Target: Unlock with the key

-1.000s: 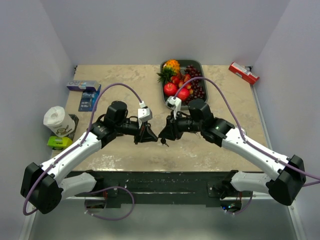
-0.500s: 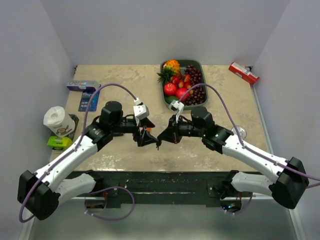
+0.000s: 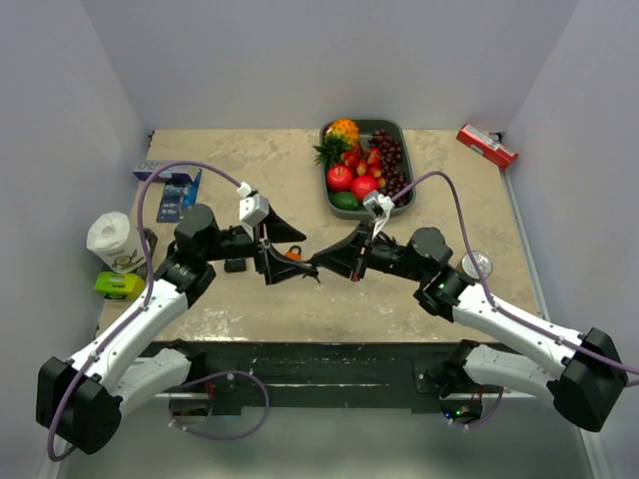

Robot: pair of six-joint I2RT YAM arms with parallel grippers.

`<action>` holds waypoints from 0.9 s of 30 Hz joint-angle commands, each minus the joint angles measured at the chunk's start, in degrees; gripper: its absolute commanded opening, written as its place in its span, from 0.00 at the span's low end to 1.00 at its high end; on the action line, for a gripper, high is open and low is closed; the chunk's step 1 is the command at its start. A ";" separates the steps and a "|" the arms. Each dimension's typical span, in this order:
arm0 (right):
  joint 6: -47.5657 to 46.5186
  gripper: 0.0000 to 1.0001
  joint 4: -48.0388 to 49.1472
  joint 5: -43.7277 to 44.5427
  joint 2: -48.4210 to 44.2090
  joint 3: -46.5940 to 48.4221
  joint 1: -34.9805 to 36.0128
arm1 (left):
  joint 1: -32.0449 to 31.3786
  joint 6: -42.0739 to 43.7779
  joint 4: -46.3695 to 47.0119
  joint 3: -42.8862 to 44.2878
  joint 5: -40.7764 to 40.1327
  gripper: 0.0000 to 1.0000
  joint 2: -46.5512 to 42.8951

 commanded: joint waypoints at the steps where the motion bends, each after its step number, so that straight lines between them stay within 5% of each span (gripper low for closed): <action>1: 2.55 0.00 8.00 0.74 -1.74 -1.06 0.16 | 0.47 -4.37 7.94 -0.54 4.52 0.88 0.04; 12: 2.29 0.00 7.73 0.83 -1.65 -1.24 0.16 | 0.47 -10.00 15.06 -2.39 7.34 0.38 1.36; 21: 1.50 0.00 6.24 1.18 -2.09 -1.33 0.16 | 0.47 -10.53 15.85 -2.57 7.42 0.38 1.01; 27: 1.06 0.00 5.36 1.27 -2.35 -1.06 0.16 | 0.47 -10.62 15.94 -2.66 7.34 0.17 0.83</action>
